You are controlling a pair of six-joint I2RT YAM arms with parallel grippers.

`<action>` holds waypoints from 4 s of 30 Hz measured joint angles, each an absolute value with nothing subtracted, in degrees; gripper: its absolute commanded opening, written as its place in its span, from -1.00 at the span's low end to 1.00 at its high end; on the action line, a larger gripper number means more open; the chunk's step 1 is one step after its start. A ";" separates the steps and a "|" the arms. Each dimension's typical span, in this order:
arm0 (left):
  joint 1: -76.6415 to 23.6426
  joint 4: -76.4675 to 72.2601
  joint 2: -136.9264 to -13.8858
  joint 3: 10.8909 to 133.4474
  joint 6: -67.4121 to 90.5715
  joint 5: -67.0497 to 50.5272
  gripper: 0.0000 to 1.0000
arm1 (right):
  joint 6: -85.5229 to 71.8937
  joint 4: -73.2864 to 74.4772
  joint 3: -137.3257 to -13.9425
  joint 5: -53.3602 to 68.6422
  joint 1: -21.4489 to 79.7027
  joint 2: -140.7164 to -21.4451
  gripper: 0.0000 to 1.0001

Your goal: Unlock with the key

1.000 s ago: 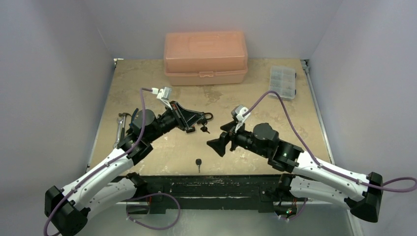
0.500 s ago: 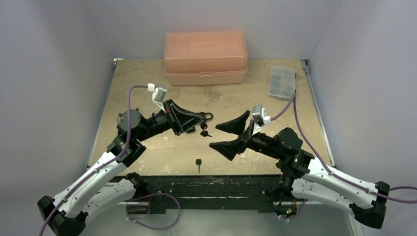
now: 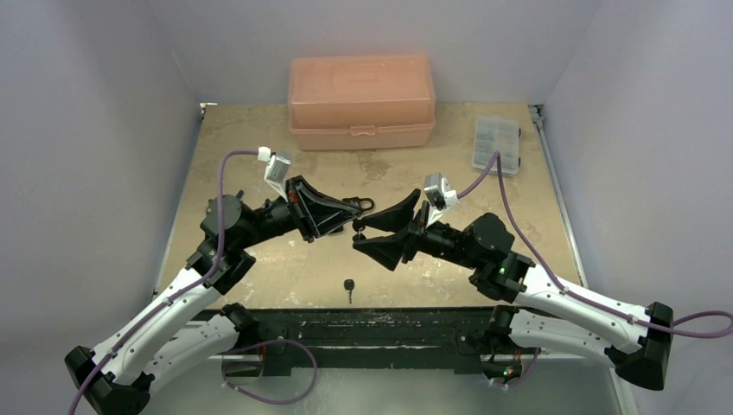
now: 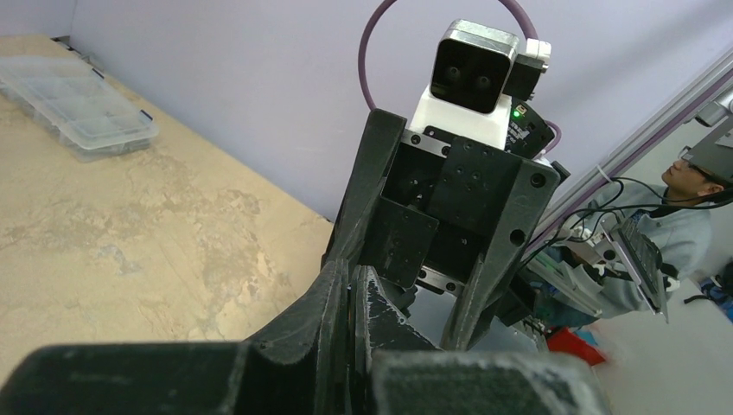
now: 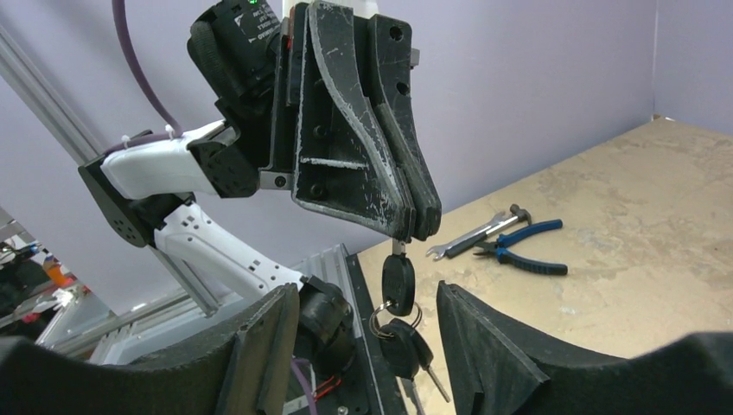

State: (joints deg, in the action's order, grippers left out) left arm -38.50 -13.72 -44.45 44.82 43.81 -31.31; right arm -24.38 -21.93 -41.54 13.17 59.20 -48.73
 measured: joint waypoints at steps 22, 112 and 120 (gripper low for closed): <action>-38.50 -15.73 -43.62 44.23 44.05 -31.90 -0.04 | -25.26 -23.49 -43.72 13.04 58.81 -52.25 -1.00; -37.54 33.30 -88.90 53.74 45.30 21.06 -0.65 | -24.43 8.99 -36.45 -17.02 59.05 -46.28 -1.00; -37.56 31.14 -89.91 50.33 44.36 20.73 -0.30 | -24.60 9.02 -36.45 -16.95 59.05 -47.20 -1.00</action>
State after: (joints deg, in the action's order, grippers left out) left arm -37.56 31.14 -89.91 50.33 44.36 20.73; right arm -24.60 9.02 -36.45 -16.95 59.05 -47.20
